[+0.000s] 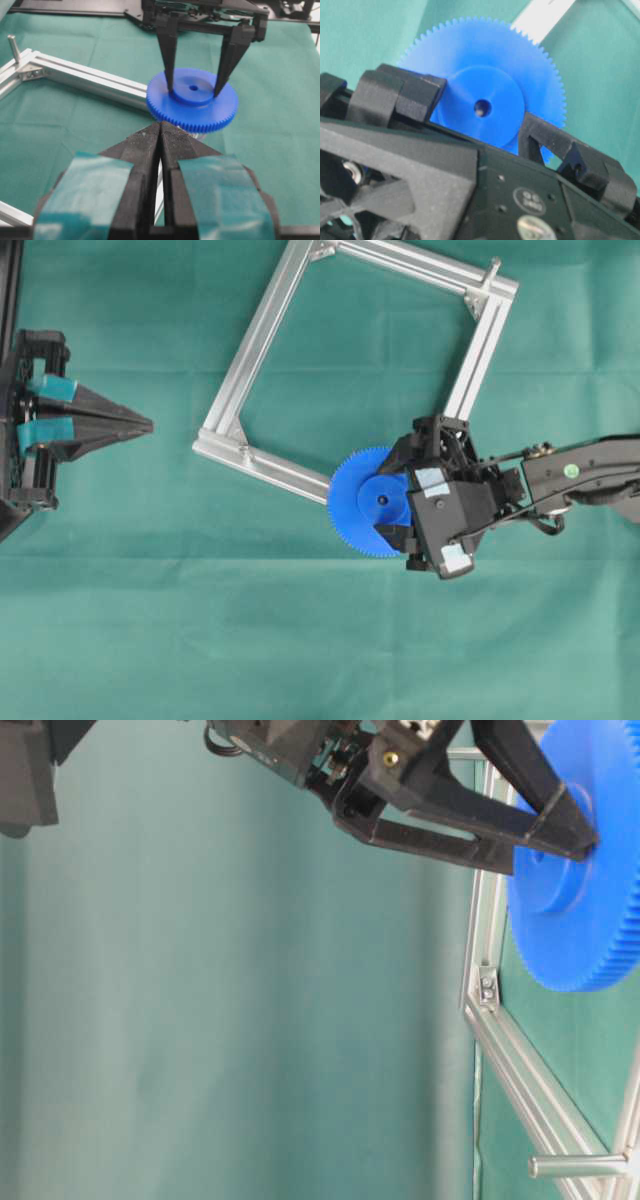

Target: Find the location of the shaft and insert the gear.

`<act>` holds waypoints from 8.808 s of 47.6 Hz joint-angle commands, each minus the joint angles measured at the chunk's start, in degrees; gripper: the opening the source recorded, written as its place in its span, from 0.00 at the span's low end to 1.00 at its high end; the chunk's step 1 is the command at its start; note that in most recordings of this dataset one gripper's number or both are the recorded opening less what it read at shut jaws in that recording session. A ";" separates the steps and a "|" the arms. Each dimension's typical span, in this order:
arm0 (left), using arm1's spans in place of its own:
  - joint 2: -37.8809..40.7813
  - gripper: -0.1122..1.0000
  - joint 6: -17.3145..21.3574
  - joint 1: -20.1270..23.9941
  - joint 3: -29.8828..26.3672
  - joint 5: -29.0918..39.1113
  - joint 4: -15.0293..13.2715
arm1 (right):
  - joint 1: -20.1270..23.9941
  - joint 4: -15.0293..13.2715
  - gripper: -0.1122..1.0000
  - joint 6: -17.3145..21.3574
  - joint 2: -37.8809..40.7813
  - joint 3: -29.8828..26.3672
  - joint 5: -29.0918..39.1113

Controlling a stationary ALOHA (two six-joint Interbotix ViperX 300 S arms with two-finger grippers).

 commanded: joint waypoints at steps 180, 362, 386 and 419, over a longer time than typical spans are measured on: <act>0.35 0.11 -0.70 0.09 -1.49 -0.18 -0.35 | -1.23 -3.34 0.72 4.48 1.58 0.79 -13.62; 0.26 0.11 -0.70 0.09 -1.49 0.88 -0.35 | -0.97 -10.90 0.89 4.66 -11.60 -0.62 1.93; 0.18 0.11 -0.70 0.09 -1.49 0.70 -0.35 | -1.23 -10.90 0.89 4.83 -22.24 9.58 -4.92; 0.18 0.11 -0.70 0.09 -1.32 0.88 -0.35 | -1.32 -10.90 0.89 4.83 -24.26 13.89 -7.56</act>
